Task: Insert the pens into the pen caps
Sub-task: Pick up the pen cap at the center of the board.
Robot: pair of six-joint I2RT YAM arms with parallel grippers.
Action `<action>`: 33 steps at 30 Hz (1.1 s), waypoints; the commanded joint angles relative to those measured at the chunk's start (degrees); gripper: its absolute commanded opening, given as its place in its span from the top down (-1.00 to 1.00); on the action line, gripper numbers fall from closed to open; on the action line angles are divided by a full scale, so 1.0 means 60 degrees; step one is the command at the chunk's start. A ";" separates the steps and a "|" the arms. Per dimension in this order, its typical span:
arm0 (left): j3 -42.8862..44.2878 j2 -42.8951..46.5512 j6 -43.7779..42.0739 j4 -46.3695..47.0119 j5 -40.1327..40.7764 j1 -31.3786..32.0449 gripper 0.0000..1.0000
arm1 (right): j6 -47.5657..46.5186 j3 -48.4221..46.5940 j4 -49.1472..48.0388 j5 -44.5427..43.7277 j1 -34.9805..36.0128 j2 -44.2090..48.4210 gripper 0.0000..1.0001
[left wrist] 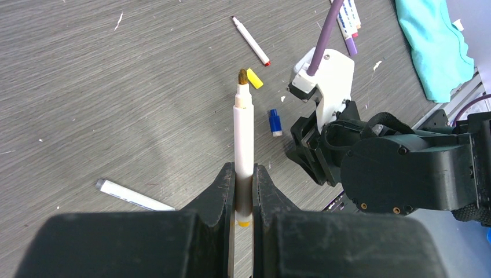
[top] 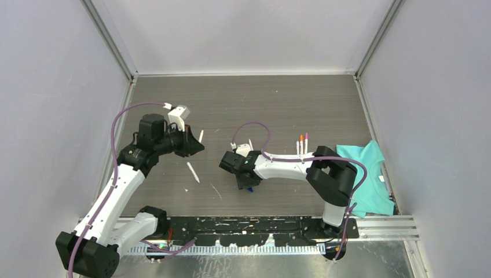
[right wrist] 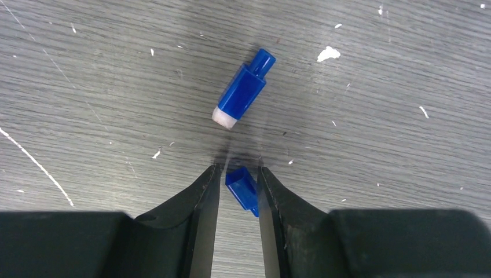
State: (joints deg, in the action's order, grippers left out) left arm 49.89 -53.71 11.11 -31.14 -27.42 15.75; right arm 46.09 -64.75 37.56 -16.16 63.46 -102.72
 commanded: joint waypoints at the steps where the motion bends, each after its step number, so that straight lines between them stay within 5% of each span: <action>1: 0.0033 0.0214 0.0018 0.0356 -0.0205 0.0029 1.00 | -0.0045 -0.0265 0.0401 -0.0438 0.0065 0.0011 0.30; 33: 0.0022 0.0130 0.0010 0.0353 -0.0202 0.0055 1.00 | -0.0891 0.0641 0.0098 0.0513 0.0104 0.0655 0.28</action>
State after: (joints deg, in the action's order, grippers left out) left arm 49.87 -53.71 11.11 -31.14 -27.40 15.79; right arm 41.45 -61.54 36.23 -14.26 63.66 -100.38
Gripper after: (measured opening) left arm 0.081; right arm 0.360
